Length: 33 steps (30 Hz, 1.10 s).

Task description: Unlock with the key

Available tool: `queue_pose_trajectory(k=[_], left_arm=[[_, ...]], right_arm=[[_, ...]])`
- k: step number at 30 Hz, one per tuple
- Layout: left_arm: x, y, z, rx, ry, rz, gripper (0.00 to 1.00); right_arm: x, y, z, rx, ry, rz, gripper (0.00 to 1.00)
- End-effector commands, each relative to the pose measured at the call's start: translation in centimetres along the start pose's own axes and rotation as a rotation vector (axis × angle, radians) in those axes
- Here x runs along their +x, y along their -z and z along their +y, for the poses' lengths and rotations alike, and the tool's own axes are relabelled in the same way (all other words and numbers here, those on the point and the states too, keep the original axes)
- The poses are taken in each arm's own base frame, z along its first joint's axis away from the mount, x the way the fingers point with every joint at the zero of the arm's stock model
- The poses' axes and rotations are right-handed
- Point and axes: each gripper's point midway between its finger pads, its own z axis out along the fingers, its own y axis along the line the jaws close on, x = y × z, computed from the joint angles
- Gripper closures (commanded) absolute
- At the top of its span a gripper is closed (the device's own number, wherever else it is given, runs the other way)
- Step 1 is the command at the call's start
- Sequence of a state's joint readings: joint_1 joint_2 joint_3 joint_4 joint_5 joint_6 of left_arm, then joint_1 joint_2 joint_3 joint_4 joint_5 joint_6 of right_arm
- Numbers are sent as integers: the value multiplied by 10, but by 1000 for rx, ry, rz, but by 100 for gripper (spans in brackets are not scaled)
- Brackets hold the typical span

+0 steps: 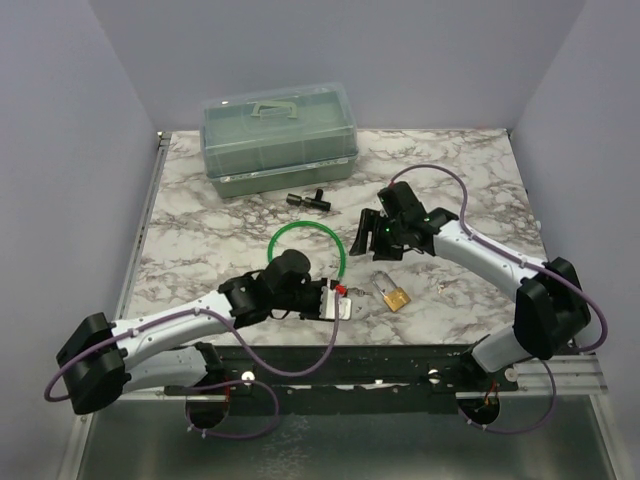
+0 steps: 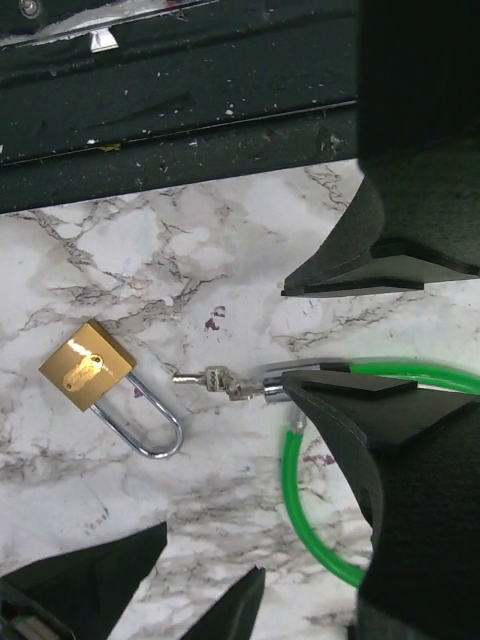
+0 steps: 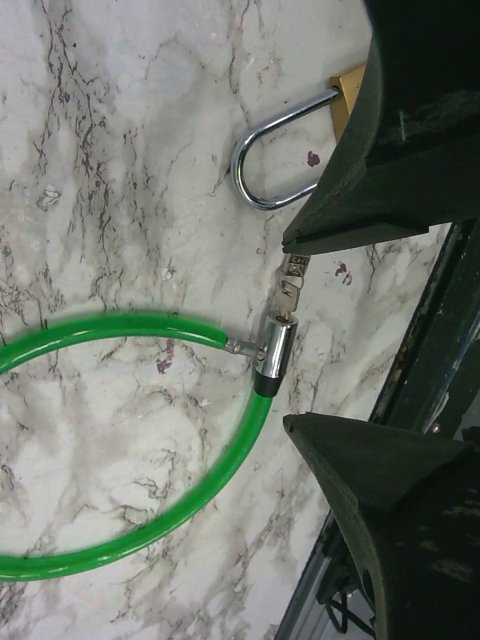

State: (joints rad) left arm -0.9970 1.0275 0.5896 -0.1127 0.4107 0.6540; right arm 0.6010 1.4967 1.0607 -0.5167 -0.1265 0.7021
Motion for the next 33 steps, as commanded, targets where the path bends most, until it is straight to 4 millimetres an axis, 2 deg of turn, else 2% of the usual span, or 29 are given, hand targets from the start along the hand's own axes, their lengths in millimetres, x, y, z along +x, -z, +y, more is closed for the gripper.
queue_pose_trajectory(k=[1, 6, 12, 17, 23, 33], left_arm=[[2, -13, -13, 136, 114, 42, 60], [25, -24, -10, 182, 142, 125, 58], [44, -25, 5, 167, 175, 158, 43], [56, -27, 9, 170, 198, 182, 24], [77, -32, 16, 155, 231, 232, 24], [102, -36, 30, 90, 258, 282, 29]], right_arm=[[-8, -4, -6, 56, 31, -14, 30], [-10, -10, -5, 63, 44, -5, 28], [-12, -16, 4, 36, 36, 16, 24], [-12, -22, 10, 15, 37, 31, 24], [-3, -32, 14, 6, 48, 70, 25], [10, -43, 24, -8, 68, 116, 29]])
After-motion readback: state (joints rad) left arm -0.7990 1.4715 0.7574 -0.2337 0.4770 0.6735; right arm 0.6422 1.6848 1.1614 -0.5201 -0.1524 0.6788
